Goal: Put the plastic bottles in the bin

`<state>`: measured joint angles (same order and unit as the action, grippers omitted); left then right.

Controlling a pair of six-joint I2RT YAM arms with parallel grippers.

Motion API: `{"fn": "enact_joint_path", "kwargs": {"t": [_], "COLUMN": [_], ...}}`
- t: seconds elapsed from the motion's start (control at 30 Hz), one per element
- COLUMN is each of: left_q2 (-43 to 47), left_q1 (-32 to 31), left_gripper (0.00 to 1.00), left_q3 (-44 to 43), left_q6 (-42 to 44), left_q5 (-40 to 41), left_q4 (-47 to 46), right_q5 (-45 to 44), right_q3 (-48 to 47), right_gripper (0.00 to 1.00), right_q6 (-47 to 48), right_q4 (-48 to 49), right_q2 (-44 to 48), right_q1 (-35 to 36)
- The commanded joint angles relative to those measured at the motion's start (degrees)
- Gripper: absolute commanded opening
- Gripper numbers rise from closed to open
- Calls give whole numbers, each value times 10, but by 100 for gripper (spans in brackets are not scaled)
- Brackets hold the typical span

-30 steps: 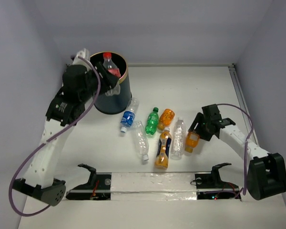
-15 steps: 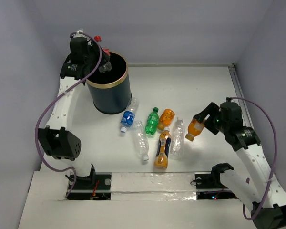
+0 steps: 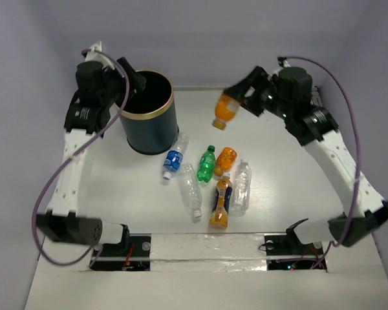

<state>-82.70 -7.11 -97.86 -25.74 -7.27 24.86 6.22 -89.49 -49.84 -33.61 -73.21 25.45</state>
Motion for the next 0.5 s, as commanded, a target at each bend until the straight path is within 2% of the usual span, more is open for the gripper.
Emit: {"fn": "enact_joint_path", "kwargs": {"t": [0.0, 0.07, 0.1, 0.13, 0.17, 0.23, 0.33, 0.47], "left_q2": [128, 170, 208, 225, 242, 287, 327, 343], "left_q1": [2, 2, 2, 2, 2, -5, -17, -25], "left_gripper": [66, 60, 57, 55, 53, 53, 53, 58], "left_q3": [102, 160, 192, 249, 276, 352, 425, 479], "left_q6": [17, 16, 10, 6, 2, -9, -24, -41], "left_q5": [-15, -22, -28, -38, -42, -38, -39, -49], "left_q4": [-13, -7, 1, 8, 13, 28, 43, 36], "right_q5": [-3, -3, 0, -2, -5, -10, -25, -59], "right_q3": [-149, -219, -287, -323, -358, -458, -534, -559], "right_gripper": [72, 72, 71, 72, 72, 72, 71, 70], "right_q6": [-2, 0, -1, -1, -1, -3, -25, -75], "right_q4": [70, 79, 87, 90, 91, 88, 114, 207], "right_q2": [-101, -187, -215, -244, -302, -357, -439, -498], "right_q1": [45, 66, 72, 79, 85, 97, 108, 130]}}
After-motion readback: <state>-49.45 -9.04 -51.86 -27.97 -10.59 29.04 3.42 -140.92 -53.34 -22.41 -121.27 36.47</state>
